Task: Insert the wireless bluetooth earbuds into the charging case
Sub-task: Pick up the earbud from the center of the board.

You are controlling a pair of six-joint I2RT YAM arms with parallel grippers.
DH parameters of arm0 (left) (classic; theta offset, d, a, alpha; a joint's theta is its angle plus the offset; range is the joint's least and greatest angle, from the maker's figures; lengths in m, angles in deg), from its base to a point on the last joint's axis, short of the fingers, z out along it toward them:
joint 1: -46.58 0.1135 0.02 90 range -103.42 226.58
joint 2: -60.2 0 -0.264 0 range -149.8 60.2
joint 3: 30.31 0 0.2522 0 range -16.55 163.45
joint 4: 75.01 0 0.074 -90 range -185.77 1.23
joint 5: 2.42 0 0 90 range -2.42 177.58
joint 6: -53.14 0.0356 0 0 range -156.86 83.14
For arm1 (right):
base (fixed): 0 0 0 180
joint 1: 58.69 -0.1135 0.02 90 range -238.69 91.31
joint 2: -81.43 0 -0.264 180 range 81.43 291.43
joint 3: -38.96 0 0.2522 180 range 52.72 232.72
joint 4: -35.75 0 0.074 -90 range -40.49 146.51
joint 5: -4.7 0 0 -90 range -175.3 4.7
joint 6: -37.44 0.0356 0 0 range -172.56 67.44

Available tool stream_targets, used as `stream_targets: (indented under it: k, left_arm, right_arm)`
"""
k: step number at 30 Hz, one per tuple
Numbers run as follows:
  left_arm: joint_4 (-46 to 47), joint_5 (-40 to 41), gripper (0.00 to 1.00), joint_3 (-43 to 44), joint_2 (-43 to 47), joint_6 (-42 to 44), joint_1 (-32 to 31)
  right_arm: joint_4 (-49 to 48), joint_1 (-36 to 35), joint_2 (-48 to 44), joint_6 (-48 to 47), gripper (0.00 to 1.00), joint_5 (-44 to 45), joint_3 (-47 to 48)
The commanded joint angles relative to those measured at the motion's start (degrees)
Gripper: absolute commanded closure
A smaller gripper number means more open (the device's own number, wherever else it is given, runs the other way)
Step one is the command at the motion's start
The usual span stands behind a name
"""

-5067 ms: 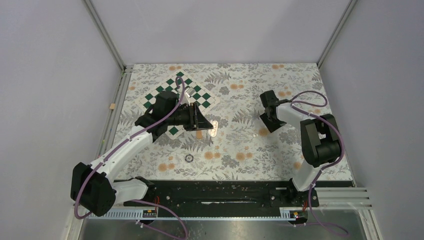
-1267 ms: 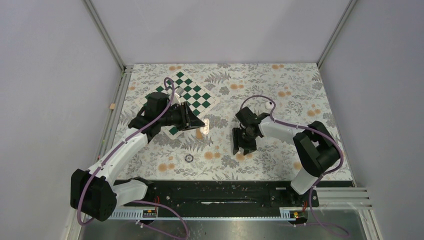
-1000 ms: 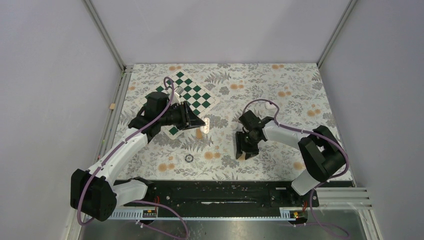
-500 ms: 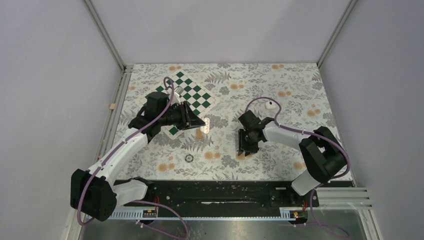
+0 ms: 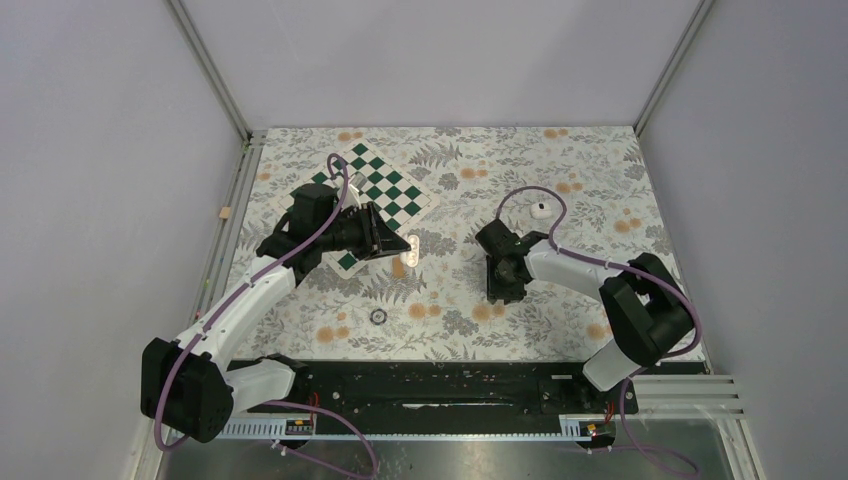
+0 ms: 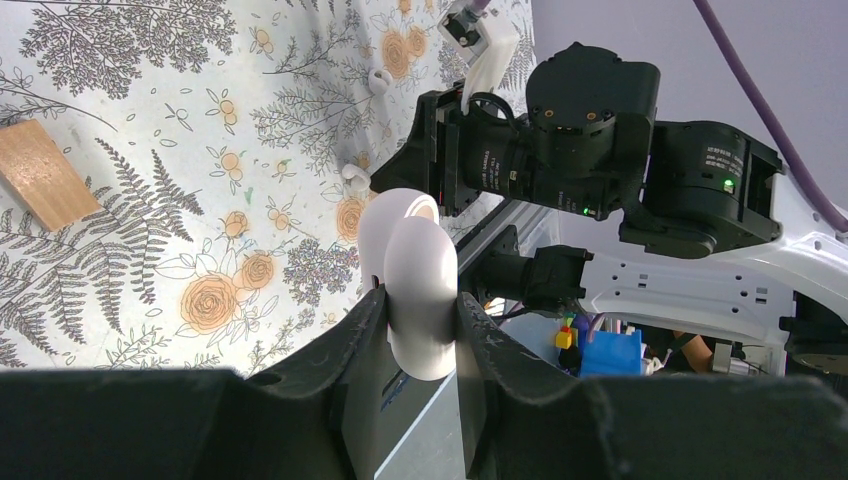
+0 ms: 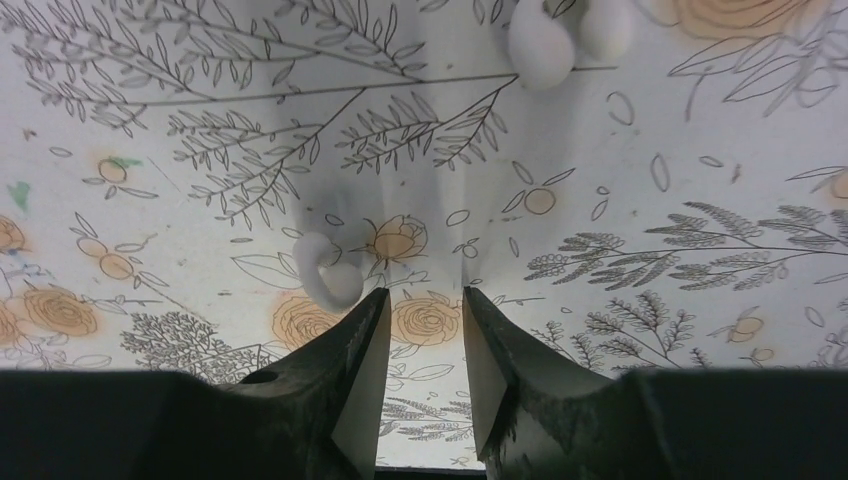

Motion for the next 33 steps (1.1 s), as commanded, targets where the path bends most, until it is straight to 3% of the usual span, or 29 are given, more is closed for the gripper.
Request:
stream_targets:
  k: [1,9,20,33]
  left_arm:
    - [3.1,-1.2,0.78,-0.6,1.9,-0.4,0.4]
    - [3.5,-1.4,0.78,-1.2,1.9,-0.5,0.4]
    - [3.9,-1.3,0.78,-1.5,2.3,-0.9,0.4]
    - [4.2,-1.6,0.78,-1.2,2.4,-1.3,0.4]
  right_arm:
    - [1.9,-0.3,-1.4,1.9,0.61,5.6,3.6]
    - [-1.6,-0.2,-9.8,2.9,0.61,3.6,0.6]
    - [-4.2,-0.4,-8.5,-12.1,0.62,-10.7,1.7]
    - [-0.9,-2.0,-1.3,-17.3,0.63,-8.9,5.9]
